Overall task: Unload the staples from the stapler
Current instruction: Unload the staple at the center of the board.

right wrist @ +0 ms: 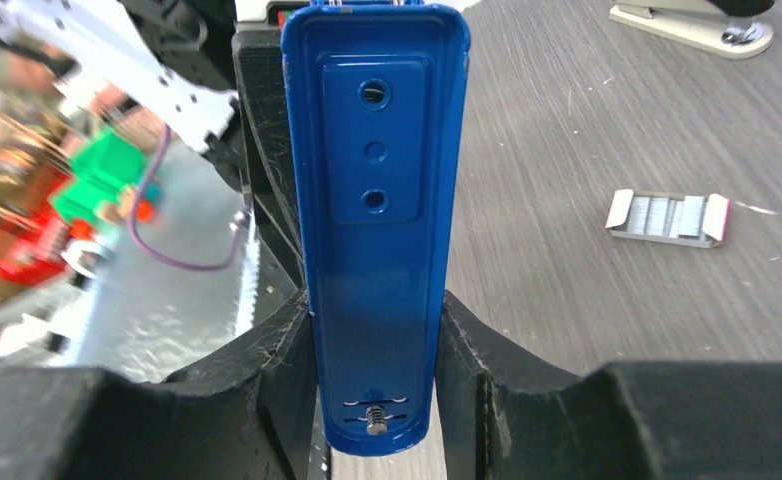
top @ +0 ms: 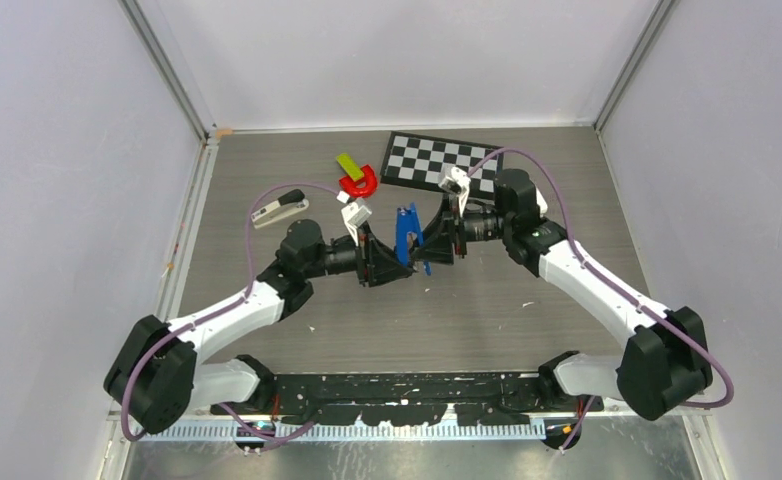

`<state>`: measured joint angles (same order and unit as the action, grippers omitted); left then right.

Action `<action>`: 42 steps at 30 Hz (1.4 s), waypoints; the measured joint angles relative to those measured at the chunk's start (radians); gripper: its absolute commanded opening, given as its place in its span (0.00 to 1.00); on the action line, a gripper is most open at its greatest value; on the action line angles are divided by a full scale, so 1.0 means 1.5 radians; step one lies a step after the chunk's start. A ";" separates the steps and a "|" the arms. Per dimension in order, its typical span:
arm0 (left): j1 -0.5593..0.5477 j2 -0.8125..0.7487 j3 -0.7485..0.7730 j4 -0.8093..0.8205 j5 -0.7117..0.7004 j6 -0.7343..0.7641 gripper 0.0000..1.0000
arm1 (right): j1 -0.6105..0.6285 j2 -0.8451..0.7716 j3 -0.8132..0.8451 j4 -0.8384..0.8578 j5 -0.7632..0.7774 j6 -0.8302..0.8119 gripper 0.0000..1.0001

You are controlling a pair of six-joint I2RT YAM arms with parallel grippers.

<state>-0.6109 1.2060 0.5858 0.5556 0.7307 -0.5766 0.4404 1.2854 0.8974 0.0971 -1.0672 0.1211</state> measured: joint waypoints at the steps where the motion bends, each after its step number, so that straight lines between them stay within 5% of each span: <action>1: -0.004 -0.006 -0.002 -0.003 -0.001 0.017 0.00 | 0.003 -0.011 0.008 -0.054 0.011 -0.053 0.01; 9: -0.011 0.045 -0.059 -0.051 -0.040 0.134 0.00 | 0.003 0.019 -0.017 -0.298 0.141 -0.341 0.01; 21: -0.027 0.119 -0.061 -0.089 -0.109 0.282 0.00 | -0.006 0.022 -0.084 -0.365 0.333 -0.610 0.01; 33: -0.036 0.140 -0.061 -0.170 -0.218 0.320 0.00 | -0.005 0.025 -0.112 -0.395 0.510 -0.788 0.01; 42: -0.041 0.129 -0.061 -0.189 -0.265 0.306 0.00 | -0.009 0.010 -0.108 -0.444 0.546 -0.794 0.01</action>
<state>-0.6731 1.3998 0.4942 0.2718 0.3328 -0.1177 0.4271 1.3003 0.7361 -0.5682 -0.2478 -1.0695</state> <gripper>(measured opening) 0.360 0.023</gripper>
